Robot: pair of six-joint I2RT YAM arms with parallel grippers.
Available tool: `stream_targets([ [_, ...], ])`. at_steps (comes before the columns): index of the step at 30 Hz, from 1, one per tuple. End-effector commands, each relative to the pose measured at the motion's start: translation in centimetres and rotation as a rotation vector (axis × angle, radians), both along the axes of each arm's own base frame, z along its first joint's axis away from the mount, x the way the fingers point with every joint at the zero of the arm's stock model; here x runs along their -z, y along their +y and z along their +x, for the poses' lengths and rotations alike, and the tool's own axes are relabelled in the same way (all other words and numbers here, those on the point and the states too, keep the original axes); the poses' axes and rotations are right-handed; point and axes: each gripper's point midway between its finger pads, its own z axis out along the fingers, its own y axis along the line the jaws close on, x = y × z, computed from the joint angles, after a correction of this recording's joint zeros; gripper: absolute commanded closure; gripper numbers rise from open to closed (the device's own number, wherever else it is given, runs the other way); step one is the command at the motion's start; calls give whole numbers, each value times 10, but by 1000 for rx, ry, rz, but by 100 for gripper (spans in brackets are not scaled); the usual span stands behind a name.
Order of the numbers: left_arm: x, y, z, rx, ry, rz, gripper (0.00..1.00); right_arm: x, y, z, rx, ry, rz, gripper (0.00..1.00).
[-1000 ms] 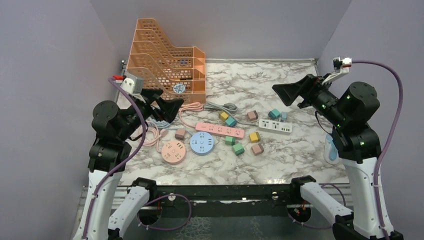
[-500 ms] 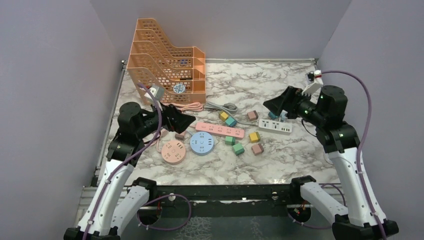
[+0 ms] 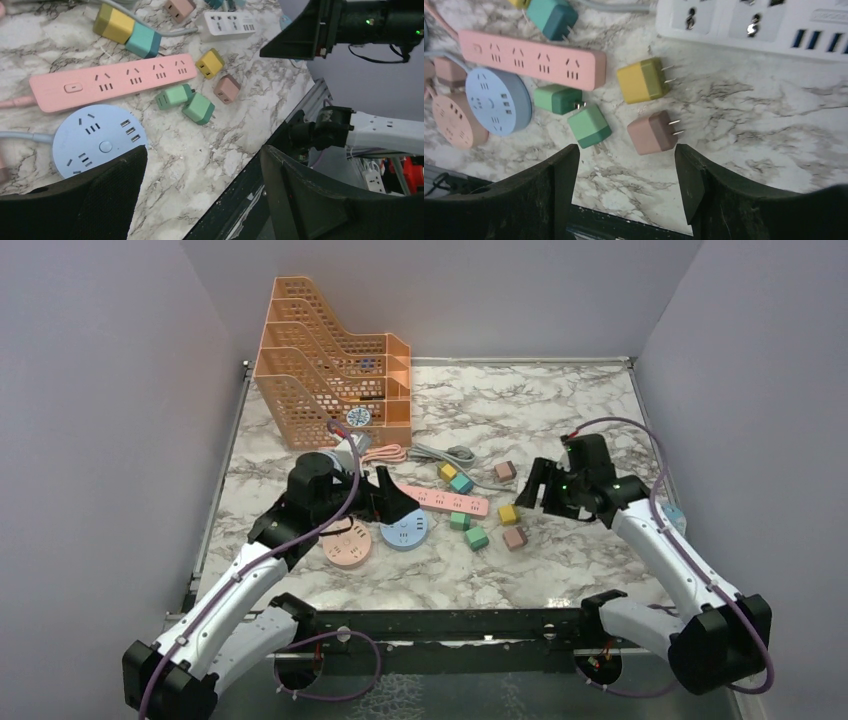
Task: Insert the plug
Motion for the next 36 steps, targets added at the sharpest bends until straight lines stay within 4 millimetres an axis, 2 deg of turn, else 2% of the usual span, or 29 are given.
stream_targets([
  [1, 25, -1, 20, -141, 68, 22, 17, 13, 30, -6, -54, 3, -54, 31],
  [5, 38, -3, 27, -183, 102, 33, 20, 28, 65, -8, -165, -1, -111, 34],
  [10, 45, 1, 32, -231, 120, 41, 20, 38, 107, -7, -387, -28, -180, 38],
  [14, 45, 4, 32, -246, 113, 41, 20, 49, 129, -10, -584, -48, -290, 40],
  [24, 48, 43, 36, -450, 102, 115, 20, 68, 152, 3, -889, -83, -423, 46],
  [28, 45, 49, 36, -477, 96, 118, 20, 76, 156, 8, -995, -88, -460, 50],
  [36, 44, 53, 33, -479, 88, 133, 20, 82, 177, 3, -1162, -75, -398, 56],
])
